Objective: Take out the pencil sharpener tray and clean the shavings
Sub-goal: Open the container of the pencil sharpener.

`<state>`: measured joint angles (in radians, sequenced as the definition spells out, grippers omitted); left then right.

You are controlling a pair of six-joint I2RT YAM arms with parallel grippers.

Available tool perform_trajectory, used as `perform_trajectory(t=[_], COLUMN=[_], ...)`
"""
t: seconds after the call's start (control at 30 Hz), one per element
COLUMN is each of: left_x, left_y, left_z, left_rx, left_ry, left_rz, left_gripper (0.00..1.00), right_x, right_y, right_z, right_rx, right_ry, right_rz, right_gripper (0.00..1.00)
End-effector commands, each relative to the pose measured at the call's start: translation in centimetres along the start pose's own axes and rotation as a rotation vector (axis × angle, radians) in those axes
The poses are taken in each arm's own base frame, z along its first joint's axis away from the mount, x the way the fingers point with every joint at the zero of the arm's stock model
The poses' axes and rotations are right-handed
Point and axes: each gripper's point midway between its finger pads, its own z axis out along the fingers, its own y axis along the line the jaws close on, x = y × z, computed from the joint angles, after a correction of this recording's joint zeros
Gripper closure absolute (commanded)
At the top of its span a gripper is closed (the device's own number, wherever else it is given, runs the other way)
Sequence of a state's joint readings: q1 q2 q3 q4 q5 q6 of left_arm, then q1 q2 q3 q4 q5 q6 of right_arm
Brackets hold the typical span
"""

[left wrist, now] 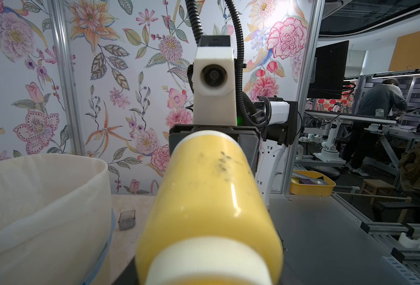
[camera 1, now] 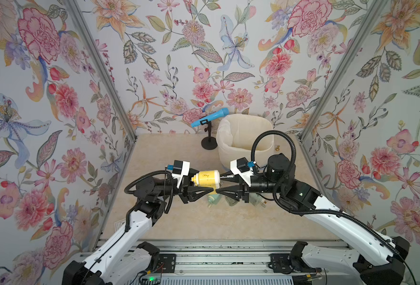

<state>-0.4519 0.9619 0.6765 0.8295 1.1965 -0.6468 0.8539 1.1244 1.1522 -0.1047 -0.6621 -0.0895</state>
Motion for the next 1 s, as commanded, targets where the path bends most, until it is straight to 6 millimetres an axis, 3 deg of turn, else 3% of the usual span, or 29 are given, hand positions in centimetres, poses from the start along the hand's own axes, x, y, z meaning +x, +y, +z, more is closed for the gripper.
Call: perform_trajectory(t=[0.0, 0.73, 0.97], left_x=[-2.2, -3.4, -5.0], left_y=[-0.5, 0.0, 0.5], left_z=[0.3, -0.3, -1.4], left_rx=[0.004, -0.02, -0.063], left_ry=[-0.035, -0.03, -0.036], left_rz=[0.105, 0.151, 0.208], left_gripper=[0.83, 0.82, 0.82], right_x=[-1.0, -2.3, -2.6], right_y=[0.2, -0.4, -0.7], right_z=[-0.8, -3.7, -4.3], right_rx=[-0.011, 0.015, 0.036], right_ry=[-0.019, -0.058, -0.064], right_rz=[0.006, 0.015, 0.011], right_gripper=[0.67, 0.71, 0.71])
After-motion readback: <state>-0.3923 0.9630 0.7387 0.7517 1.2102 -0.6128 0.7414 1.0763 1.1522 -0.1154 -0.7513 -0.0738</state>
